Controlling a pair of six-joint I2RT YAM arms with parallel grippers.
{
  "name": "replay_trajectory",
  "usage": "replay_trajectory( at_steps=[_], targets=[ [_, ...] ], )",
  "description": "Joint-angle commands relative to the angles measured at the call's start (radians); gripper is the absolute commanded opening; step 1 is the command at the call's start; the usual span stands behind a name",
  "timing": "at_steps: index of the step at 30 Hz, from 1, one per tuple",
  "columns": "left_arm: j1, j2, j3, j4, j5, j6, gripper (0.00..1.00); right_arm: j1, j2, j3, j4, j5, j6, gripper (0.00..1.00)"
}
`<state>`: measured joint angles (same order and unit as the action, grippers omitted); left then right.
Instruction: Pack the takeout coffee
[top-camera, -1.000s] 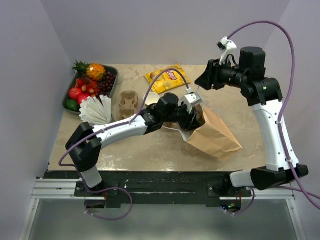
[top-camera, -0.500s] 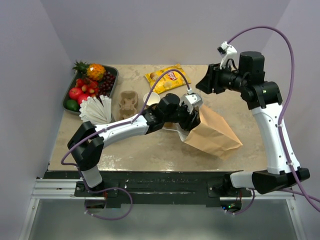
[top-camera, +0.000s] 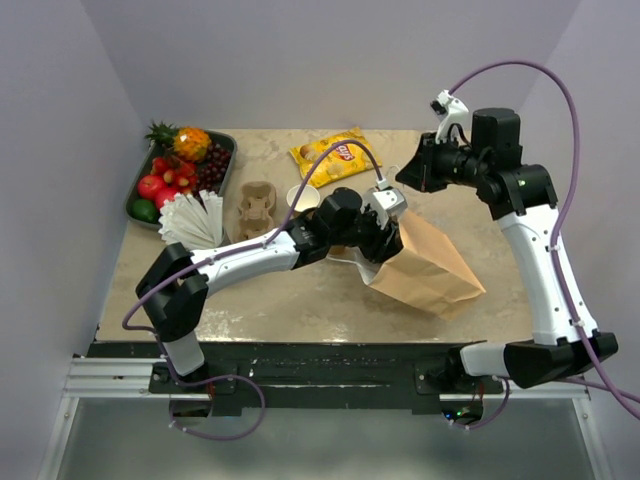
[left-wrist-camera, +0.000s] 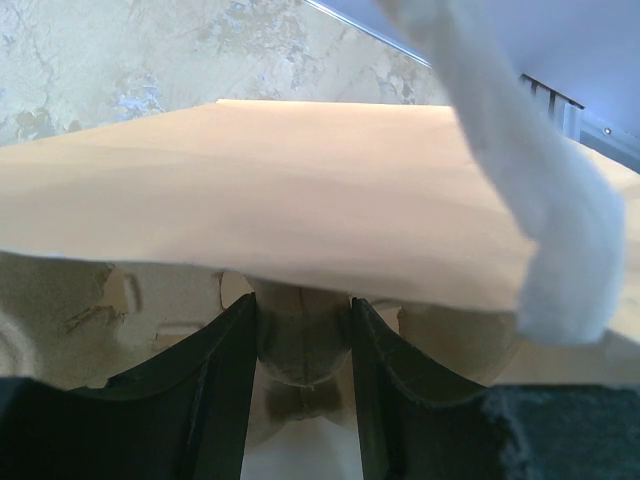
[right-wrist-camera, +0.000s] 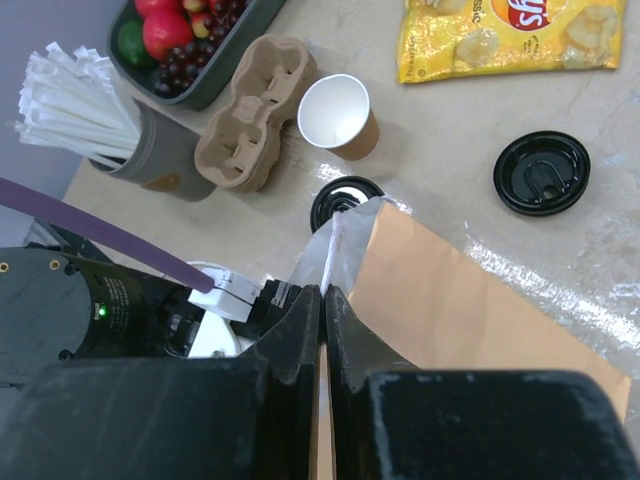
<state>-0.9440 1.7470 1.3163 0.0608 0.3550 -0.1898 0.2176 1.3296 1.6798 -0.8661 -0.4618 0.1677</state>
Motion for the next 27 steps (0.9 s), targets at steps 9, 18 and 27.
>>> replay_trajectory(
  at_steps=[9,18,27],
  targets=[
    [-0.006,-0.052,-0.044,0.154,0.078,0.039,0.17,-0.003,-0.026,0.038,0.035,-0.201,-0.221,0.0],
    [-0.006,-0.129,-0.199,0.303,0.102,0.128,0.17,-0.001,-0.11,0.064,-0.054,-0.172,-0.416,0.0],
    [-0.032,-0.144,-0.252,0.358,0.067,0.128,0.17,0.02,-0.109,0.101,-0.103,-0.235,-0.496,0.0]
  ],
)
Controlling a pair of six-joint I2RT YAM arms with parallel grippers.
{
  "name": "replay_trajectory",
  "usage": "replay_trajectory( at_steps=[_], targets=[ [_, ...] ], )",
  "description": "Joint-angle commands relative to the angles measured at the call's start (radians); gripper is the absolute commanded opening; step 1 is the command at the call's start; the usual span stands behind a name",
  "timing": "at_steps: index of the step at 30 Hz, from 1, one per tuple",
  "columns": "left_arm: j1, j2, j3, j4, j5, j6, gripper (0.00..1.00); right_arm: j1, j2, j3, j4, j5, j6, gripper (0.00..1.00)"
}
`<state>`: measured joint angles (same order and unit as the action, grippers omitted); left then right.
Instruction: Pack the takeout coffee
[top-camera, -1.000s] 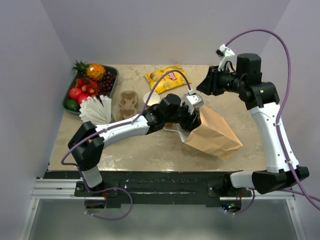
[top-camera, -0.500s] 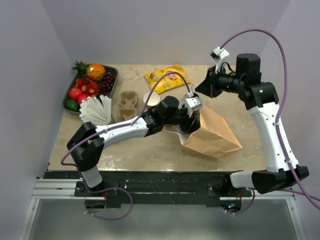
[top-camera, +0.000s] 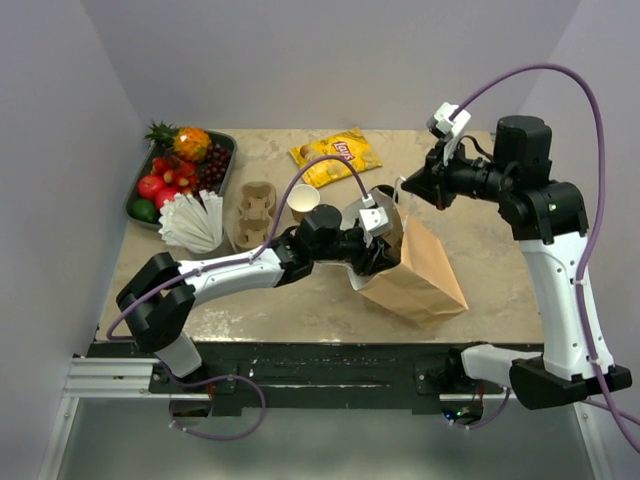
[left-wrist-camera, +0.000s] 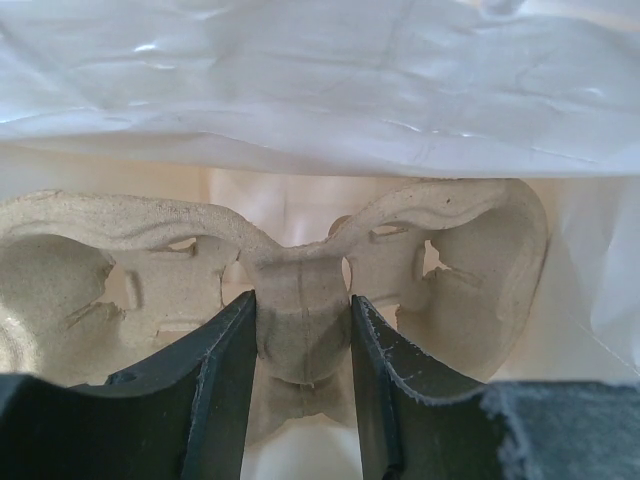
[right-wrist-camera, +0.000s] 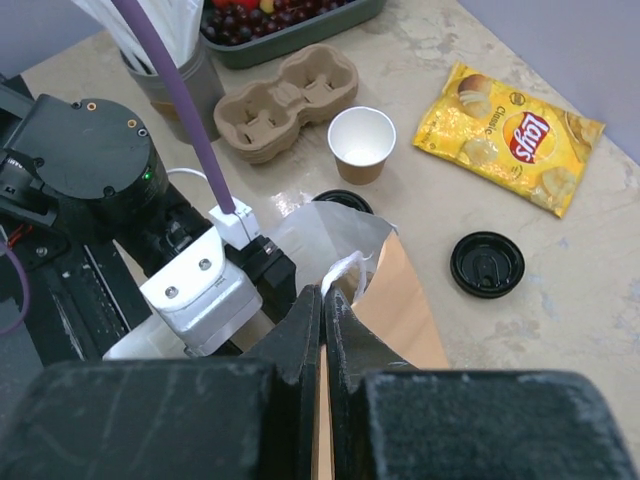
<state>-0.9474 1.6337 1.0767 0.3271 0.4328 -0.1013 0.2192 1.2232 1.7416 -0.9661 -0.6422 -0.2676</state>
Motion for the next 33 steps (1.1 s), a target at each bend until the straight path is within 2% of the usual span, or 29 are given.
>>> replay_trajectory(
  at_steps=[1,9,20,24,27,33],
  targets=[
    [-0.033,-0.023,-0.011,0.093,-0.023,0.049,0.17,0.026,-0.002,0.038,-0.003,-0.056,-0.073,0.0],
    [-0.056,0.048,0.031,0.09,-0.14,0.043,0.15,0.088,-0.025,0.004,0.027,-0.05,-0.091,0.0],
    [-0.056,0.153,0.127,0.153,-0.128,-0.067,0.16,0.098,-0.016,0.032,-0.017,-0.03,-0.111,0.0],
    [-0.06,0.198,0.155,0.17,-0.173,-0.064,0.17,0.098,-0.001,0.064,-0.046,-0.008,-0.127,0.0],
    [-0.07,0.213,0.163,0.179,-0.23,-0.023,0.2,0.098,-0.01,0.072,-0.051,0.074,-0.133,0.0],
    [-0.076,0.204,0.117,0.236,-0.227,-0.012,0.2,0.1,-0.037,0.021,0.024,0.165,-0.079,0.0]
  ],
)
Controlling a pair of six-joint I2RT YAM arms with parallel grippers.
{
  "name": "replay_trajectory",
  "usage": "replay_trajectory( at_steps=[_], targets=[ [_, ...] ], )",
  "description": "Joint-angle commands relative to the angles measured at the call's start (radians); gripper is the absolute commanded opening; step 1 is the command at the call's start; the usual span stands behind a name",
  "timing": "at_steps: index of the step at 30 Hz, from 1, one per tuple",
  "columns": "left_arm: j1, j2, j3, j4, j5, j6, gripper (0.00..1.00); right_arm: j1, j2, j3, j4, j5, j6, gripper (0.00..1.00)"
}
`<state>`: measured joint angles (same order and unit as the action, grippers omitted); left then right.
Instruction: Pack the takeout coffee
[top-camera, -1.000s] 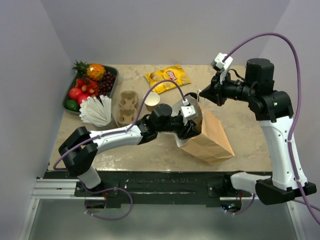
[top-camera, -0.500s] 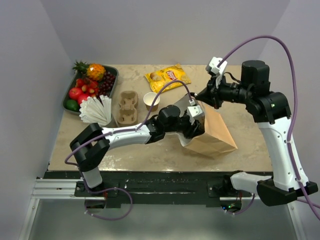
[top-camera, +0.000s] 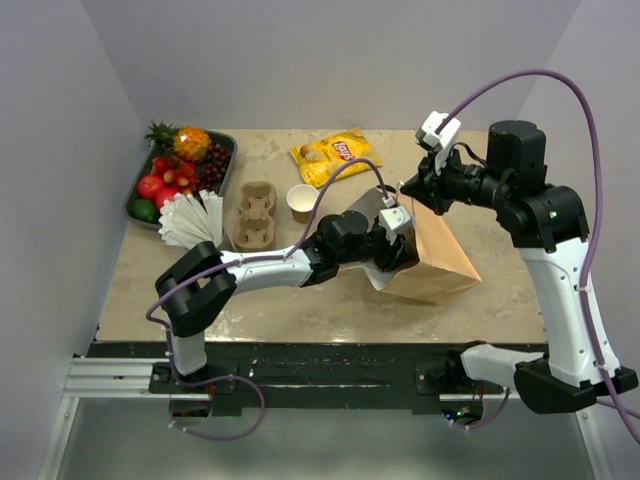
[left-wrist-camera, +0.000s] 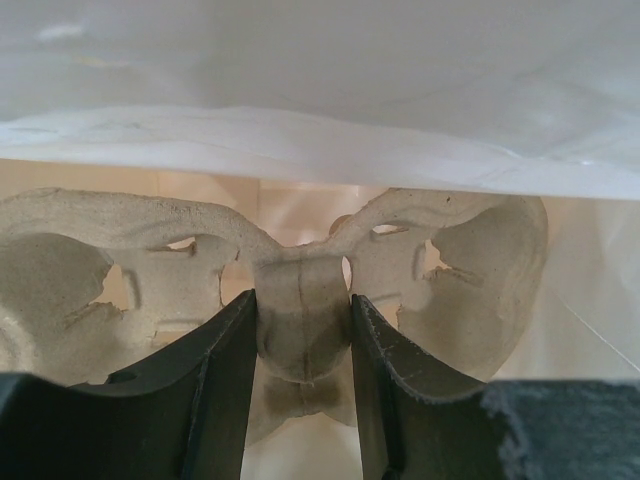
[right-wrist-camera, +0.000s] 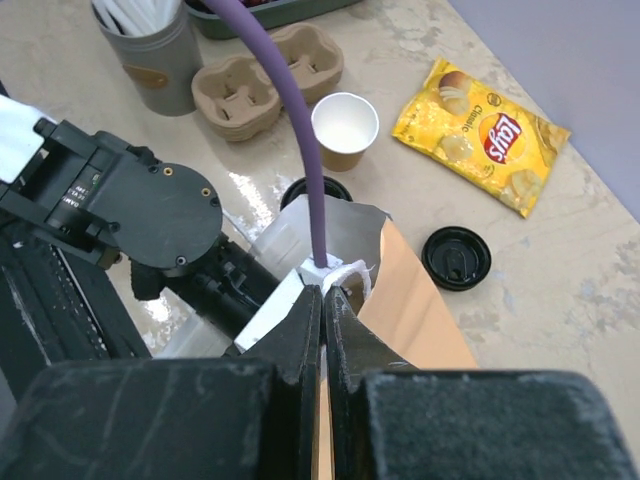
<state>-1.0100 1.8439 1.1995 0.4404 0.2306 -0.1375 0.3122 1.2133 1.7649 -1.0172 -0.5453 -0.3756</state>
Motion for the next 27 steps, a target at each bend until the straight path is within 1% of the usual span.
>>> replay_trajectory(
  at_steps=[1,6,8,12,16,19,21,22,27],
  targets=[
    [-0.013,-0.014,-0.017,0.132,-0.019,0.016,0.2,0.005,-0.026,-0.007,0.077,0.082,0.033,0.0],
    [-0.013,-0.049,-0.078,0.169,0.01,0.001,0.15,0.005,-0.018,-0.009,0.118,0.101,0.05,0.0],
    [-0.013,-0.054,-0.09,0.179,0.019,-0.014,0.15,0.004,-0.006,-0.001,0.123,0.102,0.053,0.0],
    [-0.013,-0.078,-0.103,0.204,0.039,-0.014,0.14,0.005,-0.015,-0.019,0.132,0.128,0.049,0.0],
    [-0.013,-0.075,-0.095,0.184,0.021,-0.024,0.09,0.005,-0.014,-0.002,0.152,0.131,0.052,0.0],
    [-0.013,-0.045,-0.068,0.143,0.016,-0.033,0.06,0.004,-0.009,0.022,0.146,0.079,0.03,0.0],
    [-0.013,-0.025,-0.063,0.147,0.016,-0.034,0.06,0.004,-0.009,0.024,0.138,0.055,0.038,0.0],
    [-0.015,-0.017,-0.055,0.152,0.021,-0.03,0.06,0.004,-0.012,0.016,0.126,0.016,0.038,0.0],
    [-0.021,0.043,-0.018,0.176,0.016,0.01,0.05,0.007,-0.02,0.004,0.126,-0.039,0.064,0.0]
  ],
)
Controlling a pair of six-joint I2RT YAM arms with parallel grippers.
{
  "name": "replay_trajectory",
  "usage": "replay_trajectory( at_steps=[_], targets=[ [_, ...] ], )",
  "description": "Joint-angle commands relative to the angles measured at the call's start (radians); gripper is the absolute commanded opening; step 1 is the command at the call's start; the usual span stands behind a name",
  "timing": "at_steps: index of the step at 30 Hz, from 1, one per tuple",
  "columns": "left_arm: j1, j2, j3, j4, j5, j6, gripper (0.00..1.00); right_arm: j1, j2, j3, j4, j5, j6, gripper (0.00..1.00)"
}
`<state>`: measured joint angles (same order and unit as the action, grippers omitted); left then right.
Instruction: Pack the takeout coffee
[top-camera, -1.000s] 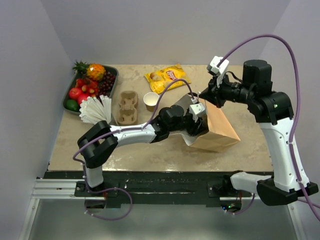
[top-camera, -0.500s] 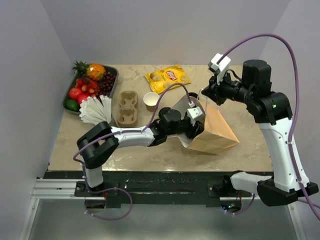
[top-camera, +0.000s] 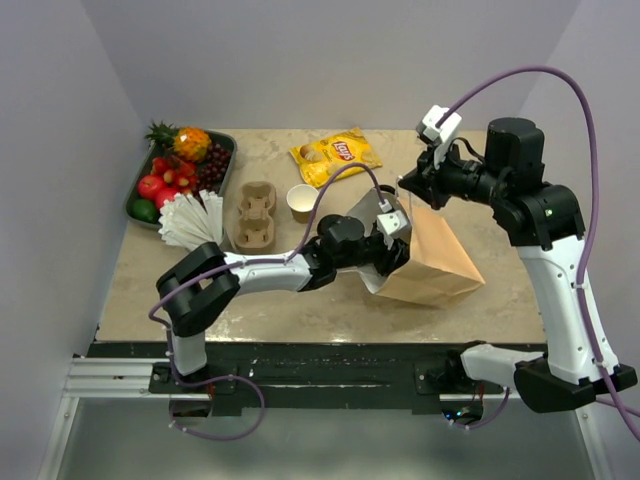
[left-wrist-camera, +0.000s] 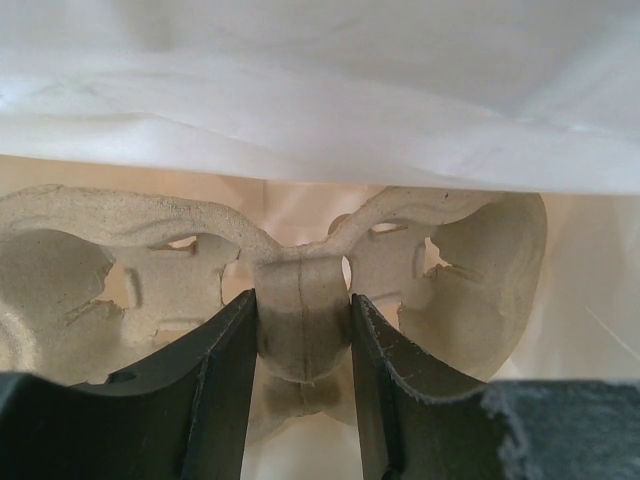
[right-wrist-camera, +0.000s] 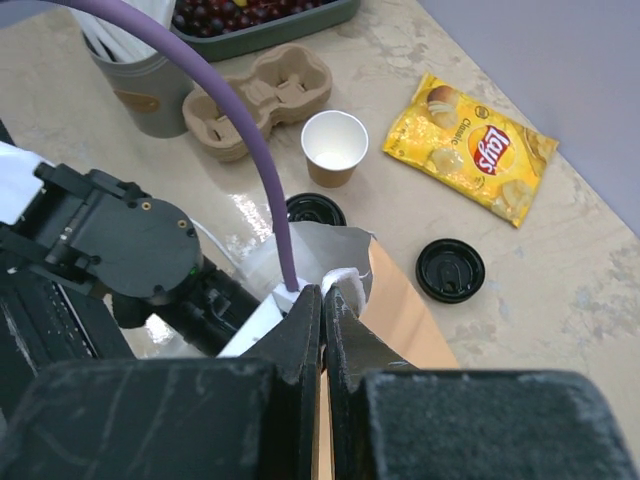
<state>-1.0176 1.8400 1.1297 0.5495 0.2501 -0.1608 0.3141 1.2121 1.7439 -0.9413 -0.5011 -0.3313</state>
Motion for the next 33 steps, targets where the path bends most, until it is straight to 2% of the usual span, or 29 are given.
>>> replay_trajectory(
  at_steps=[1,6,9,12,13,15,16,19,25,33],
  targets=[
    [-0.015,0.053,0.061,0.067,-0.006,0.035,0.05,0.005,-0.013,0.035,0.05,-0.086,0.024,0.0],
    [-0.019,0.087,0.085,0.064,0.0,0.047,0.02,0.005,0.009,0.071,0.044,-0.112,0.034,0.0],
    [-0.026,0.102,0.099,0.053,-0.011,0.063,0.06,0.005,0.0,0.034,0.027,-0.125,0.028,0.0],
    [-0.027,0.097,0.093,0.058,-0.028,0.078,0.17,0.006,-0.031,-0.015,0.036,-0.14,0.04,0.0],
    [-0.027,0.1,0.09,0.061,-0.022,0.084,0.27,0.005,-0.034,-0.017,0.036,-0.143,0.049,0.0],
    [-0.027,0.103,0.082,0.061,-0.015,0.093,0.35,0.006,-0.026,0.003,0.027,-0.142,0.049,0.0],
    [-0.027,0.105,0.078,0.064,0.0,0.095,0.43,0.003,-0.02,0.014,0.021,-0.146,0.045,0.0],
    [-0.027,0.1,0.064,0.079,0.034,0.104,0.54,0.005,-0.008,0.032,0.006,-0.157,0.041,0.0],
    [-0.032,0.059,0.076,0.046,0.052,0.112,0.6,0.005,-0.029,-0.014,0.036,-0.119,0.034,0.0],
    [-0.032,0.001,0.053,0.03,0.08,0.098,0.59,0.005,-0.062,-0.066,0.059,-0.082,0.026,0.0]
  ],
)
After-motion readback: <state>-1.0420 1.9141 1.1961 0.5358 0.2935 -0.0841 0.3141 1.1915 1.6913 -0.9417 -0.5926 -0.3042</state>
